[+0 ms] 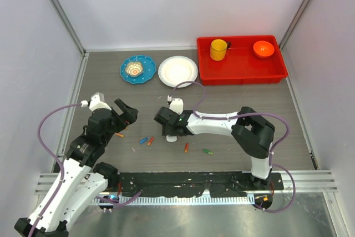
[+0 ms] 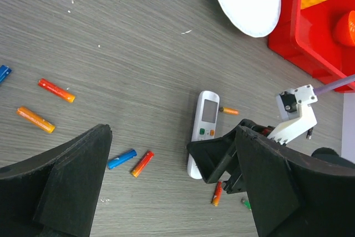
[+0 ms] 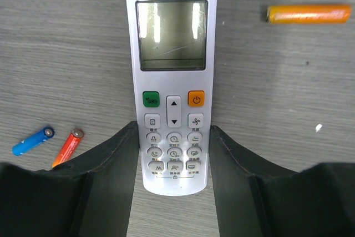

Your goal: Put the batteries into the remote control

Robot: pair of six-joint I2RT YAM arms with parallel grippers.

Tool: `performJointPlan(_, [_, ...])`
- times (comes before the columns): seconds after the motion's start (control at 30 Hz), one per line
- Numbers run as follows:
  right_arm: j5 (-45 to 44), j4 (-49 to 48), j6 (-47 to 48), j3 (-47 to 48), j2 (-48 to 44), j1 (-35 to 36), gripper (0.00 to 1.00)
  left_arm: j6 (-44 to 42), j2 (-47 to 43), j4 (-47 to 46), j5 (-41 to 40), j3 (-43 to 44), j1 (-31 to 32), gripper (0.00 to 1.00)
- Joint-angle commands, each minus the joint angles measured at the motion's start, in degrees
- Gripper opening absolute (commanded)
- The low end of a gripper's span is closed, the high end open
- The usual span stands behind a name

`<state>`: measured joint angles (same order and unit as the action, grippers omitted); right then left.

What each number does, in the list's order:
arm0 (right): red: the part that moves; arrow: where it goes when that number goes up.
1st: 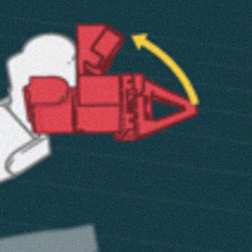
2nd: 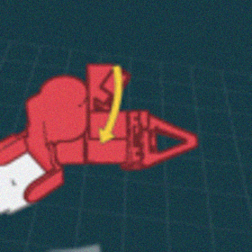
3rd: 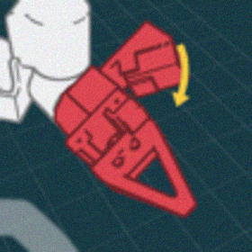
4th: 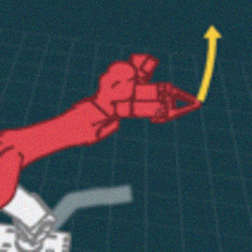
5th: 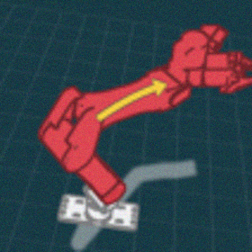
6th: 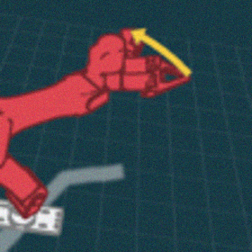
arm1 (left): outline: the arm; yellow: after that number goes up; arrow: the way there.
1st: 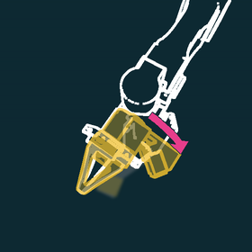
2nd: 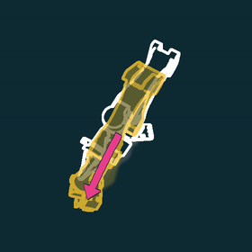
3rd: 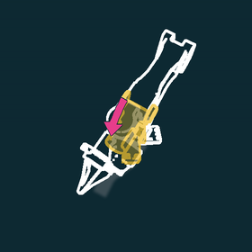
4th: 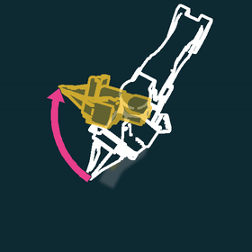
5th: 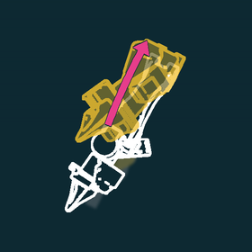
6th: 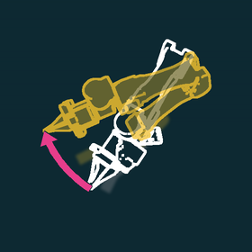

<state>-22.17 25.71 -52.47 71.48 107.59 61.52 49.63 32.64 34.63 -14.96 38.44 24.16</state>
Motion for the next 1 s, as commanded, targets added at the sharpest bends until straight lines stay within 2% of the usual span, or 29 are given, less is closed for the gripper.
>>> performJointPlan(0.0, [-2.26,0.04,-4.75,1.73,0.25,0.97,0.25,1.26,0.49,-0.18,0.72,-0.03,0.09,0.97])
performJointPlan(0.17, [-1.56,0.39,-4.58,1.29,1.3,1.5,0.35,1.44,-0.47,-0.88,0.63,-1.17,0.1,0.96])
performJointPlan(0.27, [-0.51,0.91,-4.48,1.29,2.18,1.68,0.54,1.7,-0.56,-1.23,0.81,-1.61,0.09,0.96])
performJointPlan(0.37, [-0.06,0.92,-4.57,0.85,2.54,1.76,0.63,1.79,-0.21,-1.23,0.9,-1.61,0.09,0.96])
performJointPlan(0.53, [-0.41,1.0,-4.4,0.59,1.75,1.76,0.71,1.88,0.4,-1.06,1.16,-1.61,0.09,0.97])
performJointPlan(0.63, [-0.85,1.09,-3.79,0.33,-1.41,1.76,0.76,1.53,1.02,-1.41,1.07,-1.87,0.09,0.99])
performJointPlan(0.8, [-2.17,2.32,-0.63,-1.87,-13.68,1.59,0.84,1.35,4.44,-4.74,0.46,-3.63,0.09,0.98])
performJointPlan(0.97, [-11.82,6.44,4.21,-9.68,-27.5,1.24,0.9,1.61,15.04,-8.26,3.0,-3.02,0.53,0.91])
